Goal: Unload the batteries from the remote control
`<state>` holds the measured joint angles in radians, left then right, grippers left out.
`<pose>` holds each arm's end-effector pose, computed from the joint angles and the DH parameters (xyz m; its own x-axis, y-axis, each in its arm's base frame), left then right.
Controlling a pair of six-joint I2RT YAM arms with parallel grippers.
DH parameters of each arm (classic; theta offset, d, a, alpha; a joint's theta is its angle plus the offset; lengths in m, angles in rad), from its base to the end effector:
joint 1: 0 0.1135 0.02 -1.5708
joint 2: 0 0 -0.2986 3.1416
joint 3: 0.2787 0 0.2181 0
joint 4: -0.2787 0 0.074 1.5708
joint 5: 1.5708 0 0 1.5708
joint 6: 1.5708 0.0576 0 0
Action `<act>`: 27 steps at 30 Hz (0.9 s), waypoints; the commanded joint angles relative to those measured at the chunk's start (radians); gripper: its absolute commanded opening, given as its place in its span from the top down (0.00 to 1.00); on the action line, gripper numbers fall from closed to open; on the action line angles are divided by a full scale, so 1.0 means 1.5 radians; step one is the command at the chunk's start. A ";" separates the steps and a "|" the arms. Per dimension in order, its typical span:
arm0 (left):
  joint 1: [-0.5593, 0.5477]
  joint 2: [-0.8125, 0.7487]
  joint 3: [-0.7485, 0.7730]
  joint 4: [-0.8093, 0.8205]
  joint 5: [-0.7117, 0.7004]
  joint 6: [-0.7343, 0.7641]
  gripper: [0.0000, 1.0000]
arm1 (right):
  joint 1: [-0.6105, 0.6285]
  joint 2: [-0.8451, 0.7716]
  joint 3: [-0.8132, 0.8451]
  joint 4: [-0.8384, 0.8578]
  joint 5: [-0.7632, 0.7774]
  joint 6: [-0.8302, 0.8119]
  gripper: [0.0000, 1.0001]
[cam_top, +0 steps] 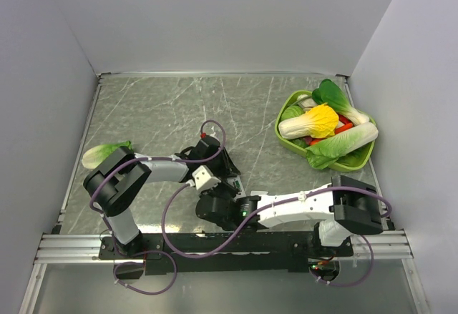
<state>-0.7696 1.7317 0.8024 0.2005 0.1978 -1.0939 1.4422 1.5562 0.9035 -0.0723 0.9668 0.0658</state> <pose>0.2354 -0.2438 0.1893 -0.9192 -0.3223 -0.2261 -0.0634 0.6881 -0.7228 0.0853 0.2900 0.2616 -0.1167 -0.6113 -0.7828 -0.4776 0.7256 -0.4954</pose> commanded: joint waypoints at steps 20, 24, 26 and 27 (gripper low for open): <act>-0.002 0.045 -0.023 -0.112 -0.042 0.027 0.71 | 0.011 0.047 0.046 -0.070 0.054 0.066 1.00; -0.002 0.048 -0.022 -0.110 -0.041 0.026 0.71 | 0.012 0.023 0.051 -0.064 0.066 0.045 1.00; -0.002 0.048 -0.023 -0.112 -0.041 0.025 0.71 | 0.012 0.016 0.051 -0.055 0.067 0.029 1.00; -0.002 0.046 -0.021 -0.113 -0.042 0.026 0.71 | 0.012 0.009 0.049 -0.050 0.068 0.026 1.00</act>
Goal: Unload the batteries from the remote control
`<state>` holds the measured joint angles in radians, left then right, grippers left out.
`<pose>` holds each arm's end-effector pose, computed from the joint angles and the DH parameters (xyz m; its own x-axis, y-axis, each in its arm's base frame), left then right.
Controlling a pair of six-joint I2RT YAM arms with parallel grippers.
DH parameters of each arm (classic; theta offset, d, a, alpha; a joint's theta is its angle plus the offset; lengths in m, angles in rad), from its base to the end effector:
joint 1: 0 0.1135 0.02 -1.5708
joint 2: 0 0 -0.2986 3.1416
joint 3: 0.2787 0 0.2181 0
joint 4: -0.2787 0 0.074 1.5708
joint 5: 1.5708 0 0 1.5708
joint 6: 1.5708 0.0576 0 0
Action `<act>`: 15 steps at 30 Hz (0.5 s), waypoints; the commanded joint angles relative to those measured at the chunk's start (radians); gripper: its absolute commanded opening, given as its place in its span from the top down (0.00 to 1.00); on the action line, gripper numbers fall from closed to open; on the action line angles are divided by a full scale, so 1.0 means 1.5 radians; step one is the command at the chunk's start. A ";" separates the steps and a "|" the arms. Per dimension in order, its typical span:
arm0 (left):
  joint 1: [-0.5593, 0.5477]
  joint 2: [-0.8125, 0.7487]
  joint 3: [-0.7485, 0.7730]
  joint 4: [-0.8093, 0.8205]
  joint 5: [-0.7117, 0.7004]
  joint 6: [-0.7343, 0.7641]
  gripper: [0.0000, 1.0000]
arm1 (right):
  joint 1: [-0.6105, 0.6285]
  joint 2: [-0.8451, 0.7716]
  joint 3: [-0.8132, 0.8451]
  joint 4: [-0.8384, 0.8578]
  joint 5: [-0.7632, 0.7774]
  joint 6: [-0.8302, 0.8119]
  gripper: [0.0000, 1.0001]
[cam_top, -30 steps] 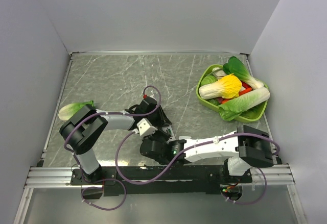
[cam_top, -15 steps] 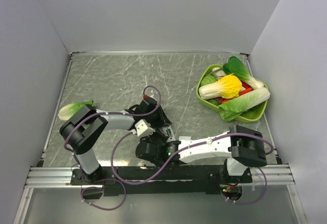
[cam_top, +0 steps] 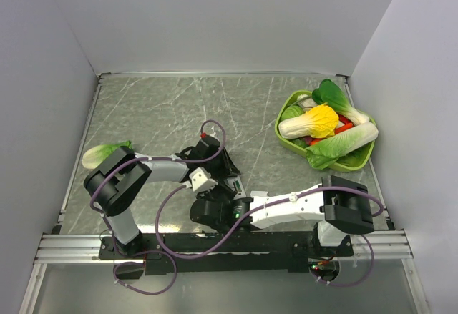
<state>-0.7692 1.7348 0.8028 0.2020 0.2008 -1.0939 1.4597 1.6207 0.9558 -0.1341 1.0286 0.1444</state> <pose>0.2357 -0.2442 0.1885 -0.9203 -0.3207 -0.2239 -0.0638 0.6878 -0.7231 0.0833 0.3019 0.2552 -0.1429 -0.6112 -0.7785 -0.4305 0.7466 -0.5071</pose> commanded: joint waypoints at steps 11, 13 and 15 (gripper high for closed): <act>-0.003 0.040 -0.021 -0.114 -0.044 0.024 0.71 | -0.002 -0.025 0.006 0.000 0.028 -0.026 1.00; -0.003 0.040 -0.021 -0.115 -0.044 0.024 0.71 | -0.002 -0.020 0.001 0.006 0.030 -0.027 1.00; -0.003 0.041 -0.022 -0.114 -0.044 0.025 0.71 | -0.004 -0.012 -0.003 0.007 0.032 -0.023 1.00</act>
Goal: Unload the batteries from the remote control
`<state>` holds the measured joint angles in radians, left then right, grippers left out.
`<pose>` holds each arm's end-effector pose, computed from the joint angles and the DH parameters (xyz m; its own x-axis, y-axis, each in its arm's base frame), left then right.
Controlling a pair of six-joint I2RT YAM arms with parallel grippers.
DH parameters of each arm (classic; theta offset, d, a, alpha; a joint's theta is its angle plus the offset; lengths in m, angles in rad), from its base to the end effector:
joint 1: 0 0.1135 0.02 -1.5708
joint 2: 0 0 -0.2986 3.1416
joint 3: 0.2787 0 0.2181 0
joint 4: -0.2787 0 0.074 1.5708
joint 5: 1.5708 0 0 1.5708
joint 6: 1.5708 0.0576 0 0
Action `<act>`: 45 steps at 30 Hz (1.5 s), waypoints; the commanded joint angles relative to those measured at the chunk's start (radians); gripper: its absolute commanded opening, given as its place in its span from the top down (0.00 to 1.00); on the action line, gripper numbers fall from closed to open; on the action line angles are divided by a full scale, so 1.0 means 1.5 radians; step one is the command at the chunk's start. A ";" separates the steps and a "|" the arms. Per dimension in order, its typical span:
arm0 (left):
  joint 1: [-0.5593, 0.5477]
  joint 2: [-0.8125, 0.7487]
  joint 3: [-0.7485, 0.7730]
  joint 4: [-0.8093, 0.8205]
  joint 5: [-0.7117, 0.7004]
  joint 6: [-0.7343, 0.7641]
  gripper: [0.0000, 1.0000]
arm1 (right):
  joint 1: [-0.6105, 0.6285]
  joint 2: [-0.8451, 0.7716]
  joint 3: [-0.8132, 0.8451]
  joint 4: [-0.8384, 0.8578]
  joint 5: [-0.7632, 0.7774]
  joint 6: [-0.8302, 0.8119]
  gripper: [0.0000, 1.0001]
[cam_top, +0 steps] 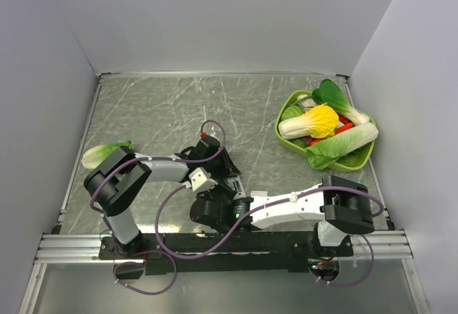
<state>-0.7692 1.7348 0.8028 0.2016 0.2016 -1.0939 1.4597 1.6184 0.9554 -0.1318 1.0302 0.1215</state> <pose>0.2356 -0.2442 0.1885 -0.9207 -0.3202 -0.2232 -0.0638 0.6878 -0.7231 0.0833 0.3016 0.2560 -0.1325 -0.6248 -0.7694 -0.4320 0.7351 -0.5225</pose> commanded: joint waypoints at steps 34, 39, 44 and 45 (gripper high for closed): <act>-0.003 0.056 -0.027 -0.099 -0.031 0.012 0.72 | 0.079 0.316 0.232 -0.607 0.160 0.523 1.00; -0.003 0.057 -0.029 -0.097 -0.029 0.009 0.72 | 0.085 0.368 0.282 -0.778 0.187 0.670 1.00; -0.003 0.055 -0.024 -0.103 -0.030 0.012 0.72 | 0.088 0.430 0.332 -0.929 0.208 0.826 1.00; -0.002 0.055 -0.023 -0.104 -0.030 0.012 0.72 | 0.088 0.446 0.339 -0.945 0.212 0.840 1.00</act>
<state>-0.7696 1.7664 0.8032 0.2531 0.2085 -1.1198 1.6245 2.1914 1.4506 -1.1900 1.4479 1.1339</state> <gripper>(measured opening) 0.283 0.224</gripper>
